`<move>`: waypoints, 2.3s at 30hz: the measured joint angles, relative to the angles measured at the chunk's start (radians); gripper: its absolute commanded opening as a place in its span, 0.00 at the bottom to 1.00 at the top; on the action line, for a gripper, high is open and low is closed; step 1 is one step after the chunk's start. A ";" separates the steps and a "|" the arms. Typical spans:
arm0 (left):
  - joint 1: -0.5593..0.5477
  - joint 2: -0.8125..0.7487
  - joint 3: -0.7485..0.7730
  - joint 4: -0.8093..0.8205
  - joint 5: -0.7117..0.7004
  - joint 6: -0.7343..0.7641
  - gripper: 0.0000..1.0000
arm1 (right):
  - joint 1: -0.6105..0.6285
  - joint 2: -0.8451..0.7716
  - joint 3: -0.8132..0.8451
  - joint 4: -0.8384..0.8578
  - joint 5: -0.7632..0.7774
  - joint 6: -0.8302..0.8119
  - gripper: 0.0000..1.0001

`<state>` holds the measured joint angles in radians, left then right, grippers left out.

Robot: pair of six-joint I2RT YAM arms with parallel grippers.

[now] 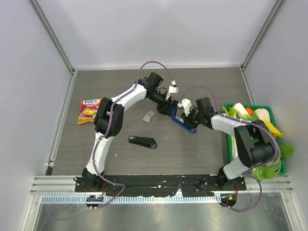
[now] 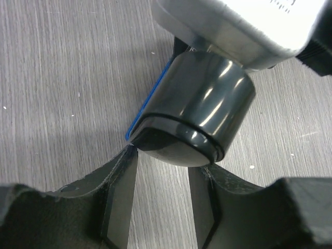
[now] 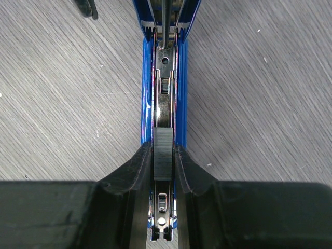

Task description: Load the staples into the stapler

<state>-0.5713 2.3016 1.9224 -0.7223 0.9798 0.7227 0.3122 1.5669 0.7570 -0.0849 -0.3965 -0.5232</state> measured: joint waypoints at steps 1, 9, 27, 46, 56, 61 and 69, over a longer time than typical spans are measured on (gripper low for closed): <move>0.001 0.005 0.003 0.000 0.007 0.001 0.47 | 0.000 0.000 0.000 0.000 -0.001 -0.002 0.01; 0.003 0.060 0.023 0.019 0.038 -0.003 0.42 | -0.008 -0.009 -0.017 0.017 -0.019 -0.026 0.01; -0.003 0.085 0.039 0.019 0.060 0.047 0.00 | -0.015 -0.014 -0.021 0.009 -0.037 -0.048 0.04; -0.023 -0.131 -0.337 0.299 -0.027 -0.111 0.00 | -0.013 -0.036 -0.011 -0.084 -0.085 -0.100 0.42; -0.020 -0.189 -0.420 0.397 -0.108 -0.215 0.00 | -0.015 -0.052 -0.010 -0.123 -0.080 -0.121 0.42; 0.003 -0.219 -0.447 0.403 -0.140 -0.223 0.00 | -0.033 -0.060 -0.013 -0.148 -0.073 -0.136 0.41; 0.029 -0.290 -0.507 0.413 -0.157 -0.214 0.00 | -0.061 -0.071 -0.015 -0.178 -0.077 -0.156 0.37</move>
<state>-0.5426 2.0113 1.4155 -0.3092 0.8227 0.5083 0.2512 1.4960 0.7418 -0.2630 -0.4732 -0.6796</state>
